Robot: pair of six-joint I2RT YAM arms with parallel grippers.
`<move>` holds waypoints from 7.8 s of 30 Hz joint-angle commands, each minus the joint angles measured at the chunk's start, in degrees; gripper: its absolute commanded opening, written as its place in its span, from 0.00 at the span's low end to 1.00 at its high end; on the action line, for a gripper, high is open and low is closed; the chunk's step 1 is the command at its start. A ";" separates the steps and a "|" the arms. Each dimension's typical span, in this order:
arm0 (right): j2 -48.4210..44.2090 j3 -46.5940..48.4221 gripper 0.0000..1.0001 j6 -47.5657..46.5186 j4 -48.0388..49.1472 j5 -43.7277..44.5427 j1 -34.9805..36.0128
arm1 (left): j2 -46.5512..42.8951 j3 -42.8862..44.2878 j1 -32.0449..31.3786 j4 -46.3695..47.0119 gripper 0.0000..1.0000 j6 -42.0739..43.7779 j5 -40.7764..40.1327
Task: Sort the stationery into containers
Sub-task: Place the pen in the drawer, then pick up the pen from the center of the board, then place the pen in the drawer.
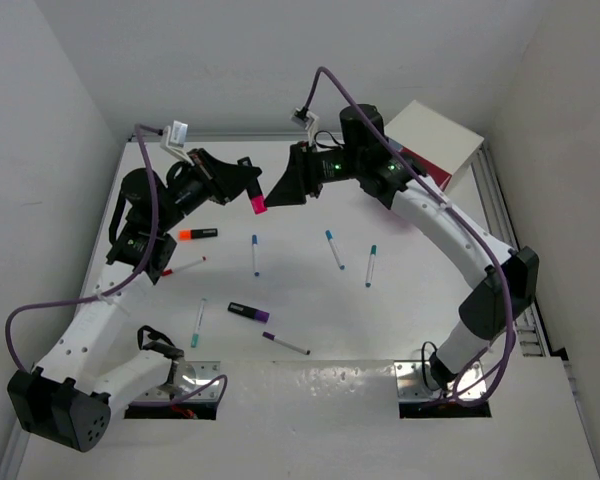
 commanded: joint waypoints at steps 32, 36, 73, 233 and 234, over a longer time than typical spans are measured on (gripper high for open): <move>-1.38 4.58 0.00 -47.37 -29.93 12.61 -25.70 | 12.91 25.06 11.04 -42.15 1.00 38.87 -13.38; 2.91 8.52 0.00 -59.89 -34.68 22.98 -31.77 | 14.15 22.80 11.75 -45.07 1.00 38.98 -22.44; 23.76 16.37 0.33 -77.05 -31.70 41.82 -34.15 | 25.31 18.13 15.61 -50.96 0.98 67.00 -29.40; 23.32 17.33 0.32 -79.25 -35.39 41.90 -30.99 | 13.46 4.25 6.04 -55.44 0.87 87.73 4.36; 23.06 17.42 0.37 -79.07 -35.56 42.08 -30.99 | 13.10 2.33 5.17 -55.09 0.87 88.71 4.27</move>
